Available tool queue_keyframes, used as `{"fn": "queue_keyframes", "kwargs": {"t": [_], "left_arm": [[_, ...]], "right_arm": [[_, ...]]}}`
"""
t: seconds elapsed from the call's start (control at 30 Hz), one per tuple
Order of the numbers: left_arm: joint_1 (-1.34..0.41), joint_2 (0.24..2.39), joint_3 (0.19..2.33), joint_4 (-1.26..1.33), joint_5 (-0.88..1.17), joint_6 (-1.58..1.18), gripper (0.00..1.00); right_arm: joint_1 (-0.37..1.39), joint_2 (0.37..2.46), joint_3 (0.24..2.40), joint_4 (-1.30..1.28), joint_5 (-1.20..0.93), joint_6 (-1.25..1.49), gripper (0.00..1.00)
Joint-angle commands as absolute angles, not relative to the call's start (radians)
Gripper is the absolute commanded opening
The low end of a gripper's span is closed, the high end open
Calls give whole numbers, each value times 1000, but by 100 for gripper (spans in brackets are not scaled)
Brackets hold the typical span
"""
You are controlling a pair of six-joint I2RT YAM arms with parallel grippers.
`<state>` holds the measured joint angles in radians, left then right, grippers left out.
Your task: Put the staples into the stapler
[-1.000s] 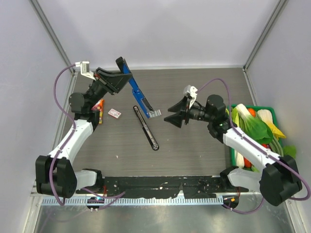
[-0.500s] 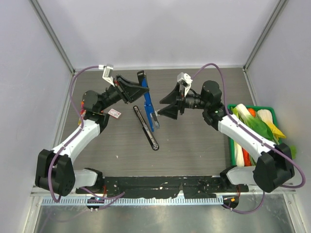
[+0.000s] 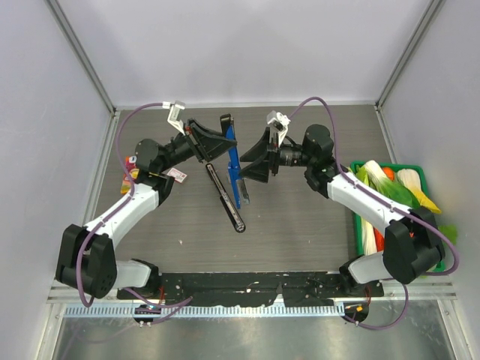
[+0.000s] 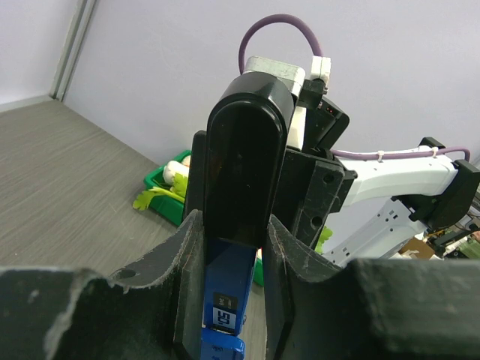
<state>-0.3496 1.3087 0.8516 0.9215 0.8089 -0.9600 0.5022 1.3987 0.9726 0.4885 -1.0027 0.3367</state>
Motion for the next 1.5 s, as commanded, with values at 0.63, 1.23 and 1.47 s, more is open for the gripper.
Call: {"fn": "queue_keyframes", "kwargs": {"t": [0.63,1.23,1.47], "left_arm": [[-357,1301,902,983,778,-960,0],[-331,1290,893,1003,759,-972,0],[-284,1262,858,1042,719,-991,4]], "right_arm": [[548,1431,969,489,-1002,258,55],[551,1398,959,520,-962,296,1],[506,1322,917,623,-873,390,1]]}}
